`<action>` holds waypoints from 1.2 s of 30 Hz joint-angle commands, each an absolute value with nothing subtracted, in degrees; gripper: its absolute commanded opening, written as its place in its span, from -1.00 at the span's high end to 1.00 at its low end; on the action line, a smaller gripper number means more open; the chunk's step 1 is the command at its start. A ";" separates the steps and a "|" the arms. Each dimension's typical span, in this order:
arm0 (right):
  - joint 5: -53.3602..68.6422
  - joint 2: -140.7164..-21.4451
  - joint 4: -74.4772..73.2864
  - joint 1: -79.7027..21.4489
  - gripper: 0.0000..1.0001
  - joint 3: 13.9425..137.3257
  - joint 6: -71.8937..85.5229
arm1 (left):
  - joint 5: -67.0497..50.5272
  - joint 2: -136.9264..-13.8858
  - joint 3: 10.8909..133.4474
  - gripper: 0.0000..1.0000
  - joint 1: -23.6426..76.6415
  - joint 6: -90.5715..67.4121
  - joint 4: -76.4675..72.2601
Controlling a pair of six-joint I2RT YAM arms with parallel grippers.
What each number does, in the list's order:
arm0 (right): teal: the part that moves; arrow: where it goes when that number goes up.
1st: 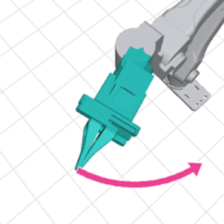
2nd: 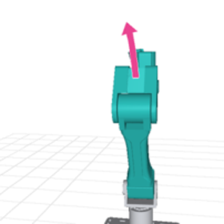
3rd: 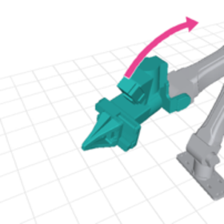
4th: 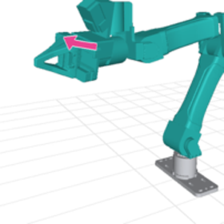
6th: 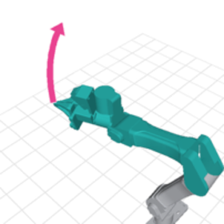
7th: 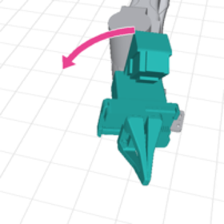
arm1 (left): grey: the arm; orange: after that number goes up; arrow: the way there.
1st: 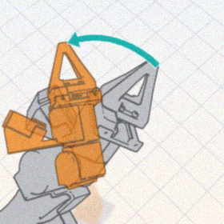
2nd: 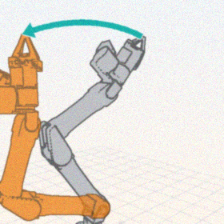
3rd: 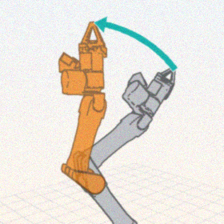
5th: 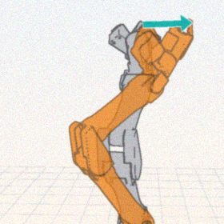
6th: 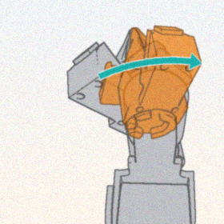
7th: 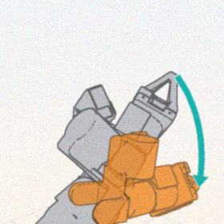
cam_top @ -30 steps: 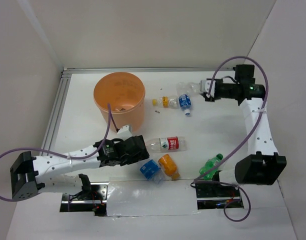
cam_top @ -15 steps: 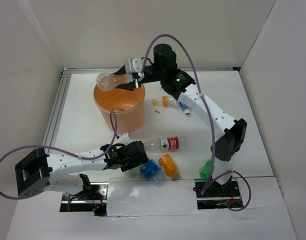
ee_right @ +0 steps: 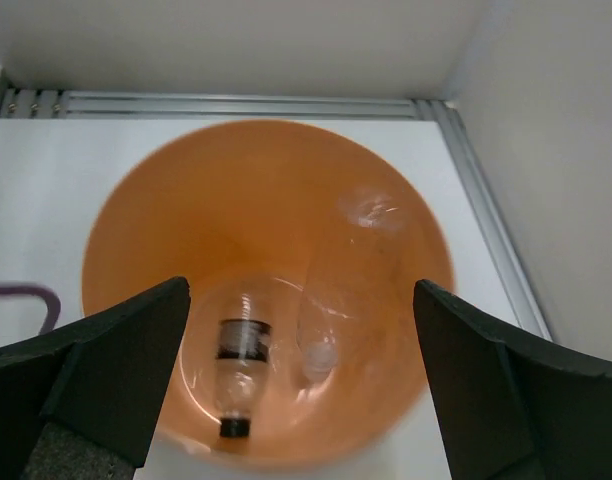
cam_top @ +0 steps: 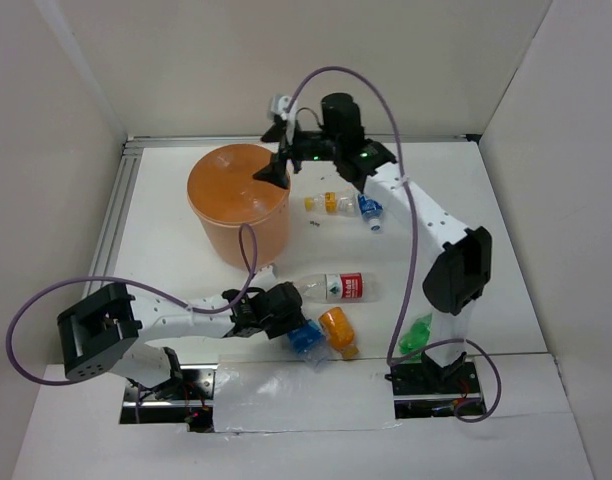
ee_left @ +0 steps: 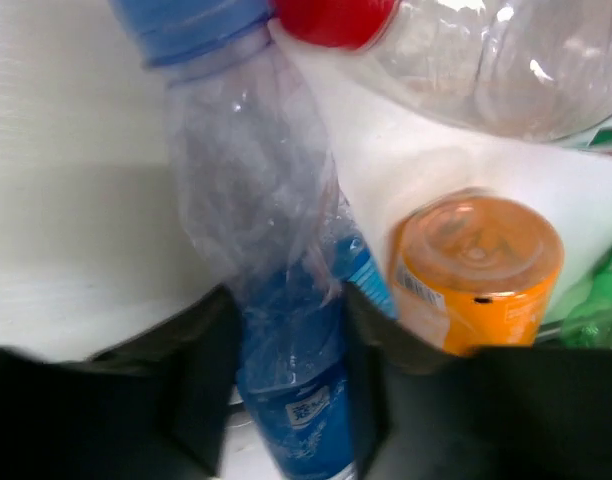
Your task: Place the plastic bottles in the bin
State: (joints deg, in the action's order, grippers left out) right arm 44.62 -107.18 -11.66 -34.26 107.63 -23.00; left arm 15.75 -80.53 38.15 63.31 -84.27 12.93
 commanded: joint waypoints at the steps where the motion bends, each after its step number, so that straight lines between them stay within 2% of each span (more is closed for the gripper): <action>1: 43.49 -97.66 -14.32 -26.49 -0.98 103.21 -19.34 | 13.89 -82.27 37.35 0.08 63.63 -81.92 12.66; 2: 44.29 -95.12 -16.85 -24.63 -0.92 101.62 -18.73 | 13.89 -81.57 38.05 0.29 63.63 -81.39 14.66; 3: 45.08 -93.97 -18.61 -22.96 -0.79 100.12 -18.72 | 13.89 -80.69 38.06 0.65 63.63 -80.34 15.98; 4: 46.65 -92.91 -20.89 -21.37 -0.38 97.24 -20.55 | 13.89 -79.55 38.84 0.80 65.55 -80.33 17.56; 5: 47.37 -90.64 -25.96 -18.66 -0.07 95.55 -22.65 | 14.76 -76.67 39.80 0.94 66.44 -79.55 19.32; 6: 47.37 -89.48 -28.28 -17.33 0.18 93.80 -26.59 | 16.51 -74.90 40.51 1.00 67.58 -78.41 23.25; 8: 47.99 -86.15 -34.85 -13.65 0.58 87.82 -30.83 | 19.15 -71.30 43.66 1.00 71.34 -77.61 27.57; 9: 48.60 -85.00 -36.55 -12.49 0.58 85.63 -34.59 | 21.16 -67.45 44.90 1.00 72.24 -76.22 29.34; 10: 48.60 -83.95 -38.30 -11.44 0.53 80.99 -36.80 | 22.14 -65.50 46.30 1.00 73.55 -73.16 31.88; 13: 48.60 -79.46 -41.57 -8.36 -0.68 73.76 -41.90 | 27.41 -58.92 52.80 1.00 73.56 -65.96 33.75; 14: 48.60 -77.28 -42.09 -7.74 -0.91 68.95 -43.23 | 29.60 -57.93 57.09 1.00 73.56 -64.18 34.62; 15: 48.08 -76.21 -42.10 -7.04 -1.00 66.56 -44.55 | 35.10 -57.40 59.56 1.00 73.56 -62.25 34.63; 19: 48.08 -73.21 -40.96 -7.03 -1.00 58.11 -45.09 | 45.33 -60.90 73.54 1.00 67.26 -50.83 34.63; 20: 48.08 -73.21 -40.96 -7.03 -1.00 56.27 -45.09 | 47.09 -62.74 75.57 1.00 62.36 -50.02 34.63; 23: 46.41 -73.29 -40.43 -8.69 -1.00 55.11 -44.47 | 48.16 -63.98 77.96 1.00 53.03 -45.11 28.23; 24: 44.93 -73.82 -40.43 -9.92 -1.00 54.24 -43.95 | 47.64 -63.98 77.96 1.00 46.39 -44.13 26.21; 27: 40.18 -75.14 -36.23 -12.65 -1.00 52.47 -41.93 | 43.87 -69.76 80.76 1.00 34.74 -43.07 24.17; 30: 34.99 -77.59 -33.41 -14.50 -1.00 52.38 -39.64 | 42.81 -74.34 82.88 0.73 28.14 -41.05 25.75; 31: 34.20 -78.30 -32.70 -15.20 -1.00 52.38 -39.12 | 42.80 -76.79 83.66 0.56 27.08 -41.04 26.62; 32: 33.58 -78.92 -32.70 -15.73 -1.00 52.38 -39.11 | 42.80 -77.69 83.67 0.34 26.37 -40.44 26.63; 33: 32.88 -79.45 -31.83 -16.86 -1.00 52.90 -38.59 | 42.80 -78.48 83.67 -0.29 25.85 -39.56 26.63; 34: 32.18 -80.50 -30.16 -17.40 -1.00 52.91 -38.06 | 42.80 -79.27 84.28 -0.55 25.84 -39.55 26.63; 35: 31.65 -81.03 -30.15 -18.01 -1.00 52.91 -38.06 | 42.80 -80.41 84.29 -0.71 25.32 -37.98 27.24; 36: 30.68 -81.73 -29.54 -19.32 -1.00 52.91 -38.06 | 42.80 -80.42 85.24 -0.99 25.31 -37.97 27.25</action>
